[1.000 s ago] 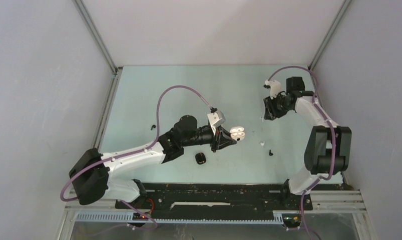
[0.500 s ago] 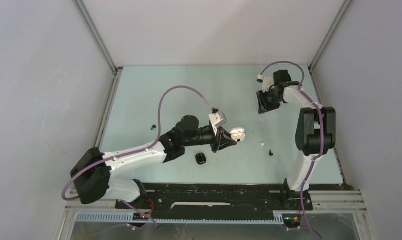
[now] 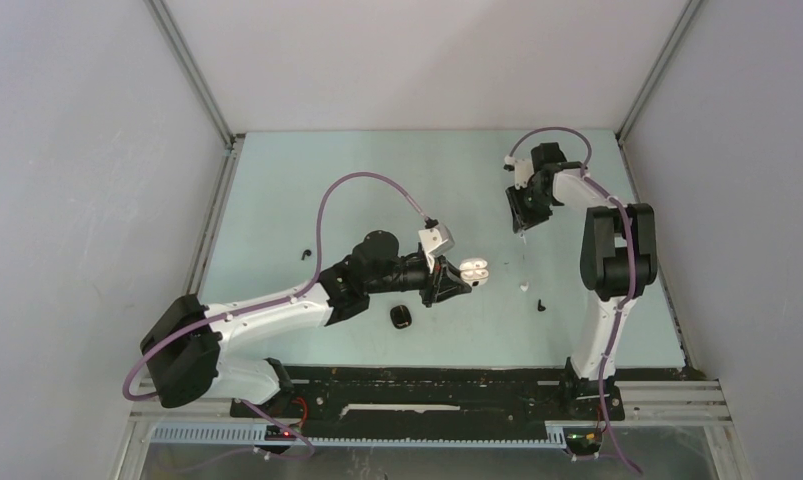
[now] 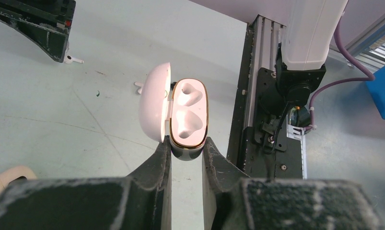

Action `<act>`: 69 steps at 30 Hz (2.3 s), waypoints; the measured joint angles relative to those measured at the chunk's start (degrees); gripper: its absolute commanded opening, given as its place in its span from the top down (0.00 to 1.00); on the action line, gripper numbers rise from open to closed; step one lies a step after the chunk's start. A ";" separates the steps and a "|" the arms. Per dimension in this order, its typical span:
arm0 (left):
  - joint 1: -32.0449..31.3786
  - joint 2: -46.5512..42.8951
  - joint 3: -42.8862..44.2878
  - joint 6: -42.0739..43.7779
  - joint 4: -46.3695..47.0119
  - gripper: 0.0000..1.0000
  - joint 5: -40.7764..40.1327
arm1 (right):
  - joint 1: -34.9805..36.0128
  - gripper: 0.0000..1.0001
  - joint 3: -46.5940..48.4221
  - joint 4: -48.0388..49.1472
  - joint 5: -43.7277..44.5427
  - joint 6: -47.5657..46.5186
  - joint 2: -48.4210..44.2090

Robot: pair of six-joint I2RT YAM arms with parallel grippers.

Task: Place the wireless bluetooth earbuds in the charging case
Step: Pick up the earbud from the center of the board.

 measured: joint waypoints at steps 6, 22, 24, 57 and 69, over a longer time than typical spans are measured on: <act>-0.11 0.02 0.31 0.55 -0.57 1.00 0.00 | 0.24 0.68 0.35 -0.09 1.44 0.11 1.27; -0.37 0.11 1.01 1.03 -1.42 1.00 0.00 | 0.15 0.71 0.35 -1.38 2.38 0.57 2.54; -0.46 0.11 1.01 1.03 -1.66 1.00 -0.02 | 0.09 0.71 0.35 -1.38 2.40 0.57 2.67; -1.01 1.73 1.05 2.05 -3.10 1.00 1.27 | -4.33 1.00 -12.02 -1.57 -28.70 -4.09 -48.30; -1.01 1.57 0.79 2.69 2.58 1.00 2.54 | 1.60 1.00 -23.96 16.76 -41.18 3.17 -71.76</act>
